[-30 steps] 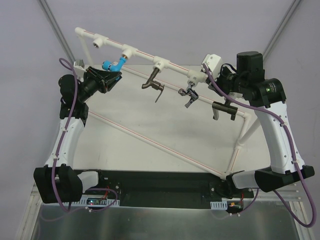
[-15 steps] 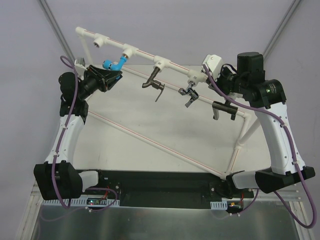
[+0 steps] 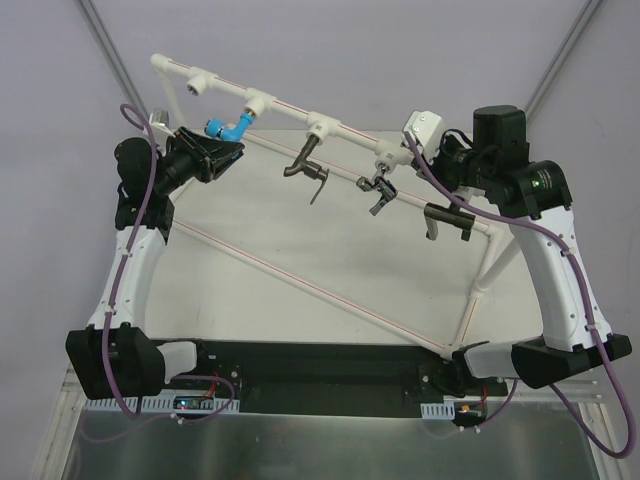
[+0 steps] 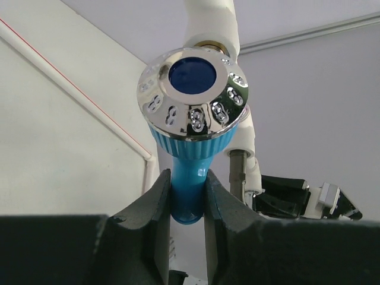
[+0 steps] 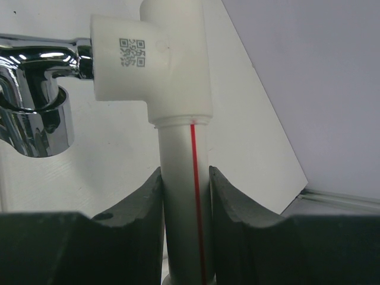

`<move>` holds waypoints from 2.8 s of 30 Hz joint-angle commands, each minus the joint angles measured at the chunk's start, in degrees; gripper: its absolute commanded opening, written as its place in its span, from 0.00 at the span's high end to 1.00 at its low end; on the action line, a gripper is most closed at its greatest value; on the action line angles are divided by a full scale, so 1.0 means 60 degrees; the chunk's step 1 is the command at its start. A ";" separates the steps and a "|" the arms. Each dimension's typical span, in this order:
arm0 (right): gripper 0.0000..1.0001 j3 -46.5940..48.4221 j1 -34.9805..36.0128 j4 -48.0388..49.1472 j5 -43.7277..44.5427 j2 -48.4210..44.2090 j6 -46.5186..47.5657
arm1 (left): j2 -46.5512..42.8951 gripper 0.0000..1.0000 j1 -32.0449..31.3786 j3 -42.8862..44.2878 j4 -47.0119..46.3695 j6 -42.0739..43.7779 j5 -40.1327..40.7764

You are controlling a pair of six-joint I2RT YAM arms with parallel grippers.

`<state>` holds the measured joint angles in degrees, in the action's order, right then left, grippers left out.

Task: Install the water faucets

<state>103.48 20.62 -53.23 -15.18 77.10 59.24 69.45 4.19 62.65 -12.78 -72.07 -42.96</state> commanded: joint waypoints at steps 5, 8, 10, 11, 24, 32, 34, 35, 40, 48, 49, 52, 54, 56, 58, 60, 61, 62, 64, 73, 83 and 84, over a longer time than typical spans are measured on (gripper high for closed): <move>0.99 -0.0108 0.0328 -0.0605 -0.0268 -0.0370 -0.0792 | 0.0217 1.00 -0.0229 0.0427 -0.0156 0.1333 0.0524; 0.99 -0.0123 0.0357 -0.0591 -0.0239 -0.0384 -0.0792 | 0.0231 1.00 -0.0375 0.0500 -0.0054 0.1670 0.0670; 0.99 -0.0123 0.0386 -0.0591 -0.0224 -0.0399 -0.0763 | 0.0246 1.00 -0.0434 0.0559 0.0078 0.1860 0.0744; 0.99 -0.0123 0.0372 -0.0591 -0.0224 -0.0399 -0.0777 | 0.0246 1.00 -0.0448 0.0602 0.0107 0.1933 0.0787; 0.99 -0.0138 0.0474 -0.0591 -0.0151 -0.0414 -0.0719 | 0.0261 1.00 -0.0668 0.1437 0.1425 0.3690 0.1651; 0.99 -0.0182 0.0518 -0.0532 -0.0034 -0.0414 -0.0704 | 0.0363 1.00 -0.1253 0.1716 0.1909 0.4672 0.2252; 0.99 -0.0182 0.0533 -0.0518 -0.0019 -0.0413 -0.0689 | 0.0422 1.00 -0.1342 0.1731 0.1982 0.4936 0.2427; 0.99 -0.0196 0.0518 -0.0532 -0.0019 -0.0414 -0.0689 | 0.0451 1.00 -0.1400 0.1745 0.2026 0.5010 0.2472; 0.99 -0.0225 0.0533 -0.0488 -0.0019 -0.0399 -0.0660 | 0.0510 1.00 -0.1430 0.1862 0.2303 0.5566 0.2765; 0.99 -0.0299 0.0547 -0.0444 0.0098 -0.0472 -0.0602 | 0.0671 1.00 -0.1167 0.2945 0.3460 0.6475 0.3146; 0.99 -0.0328 0.0562 -0.0430 0.0098 -0.0487 -0.0601 | 0.0700 1.00 -0.1108 0.3164 0.3607 0.6548 0.3146; 0.99 -0.0328 0.0562 -0.0430 0.0128 -0.0487 -0.0572 | 0.0861 1.00 -0.1020 0.3574 0.4075 0.6870 0.3117; 0.99 -0.0313 0.0577 -0.0415 0.0157 -0.0472 -0.0543 | 0.1022 1.00 -0.1020 0.3722 0.4267 0.7031 0.3030; 0.99 -0.0343 0.0577 -0.0415 0.0157 -0.0472 -0.0557 | 0.1110 1.00 -0.1020 0.3752 0.4370 0.7148 0.2942; 0.99 -0.0343 0.0591 -0.0415 0.0157 -0.0472 -0.0557 | 0.1227 1.00 -0.1020 0.3781 0.4429 0.7236 0.2926; 0.99 -0.0357 0.0591 -0.0430 0.0186 -0.0487 -0.0543 | 0.1271 1.00 -0.1020 0.3796 0.4531 0.7383 0.2941; 0.99 -0.0357 0.0591 -0.0415 0.0186 -0.0487 -0.0543 | 0.1286 1.00 -0.1005 0.3796 0.4546 0.7427 0.3014; 0.99 -0.0343 0.0591 -0.0415 0.0157 -0.0472 -0.0557 | 0.1301 1.00 -0.1005 0.3796 0.4546 0.7543 0.3058; 0.98 -0.0357 0.0591 -0.0430 0.0157 -0.0487 -0.0543 | 0.1316 1.00 -0.1005 0.3796 0.4575 0.7690 0.3160; 0.98 -0.0343 0.0635 -0.0386 0.0142 -0.0472 -0.0528 | 0.1330 1.00 -0.1020 0.4089 0.4825 0.8511 0.3513; 0.99 -0.0313 0.0665 -0.0356 0.0142 -0.0472 -0.0528 | 0.1257 1.00 -0.1517 0.4030 0.4898 0.9564 0.4347; 0.99 -0.0328 0.0694 -0.0356 0.0157 -0.0487 -0.0528 | 0.1257 1.00 -0.1532 0.4045 0.4927 0.9653 0.4405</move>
<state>101.80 22.65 -51.27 -12.21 76.20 59.79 75.85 -4.25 84.73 22.98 -18.41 -24.91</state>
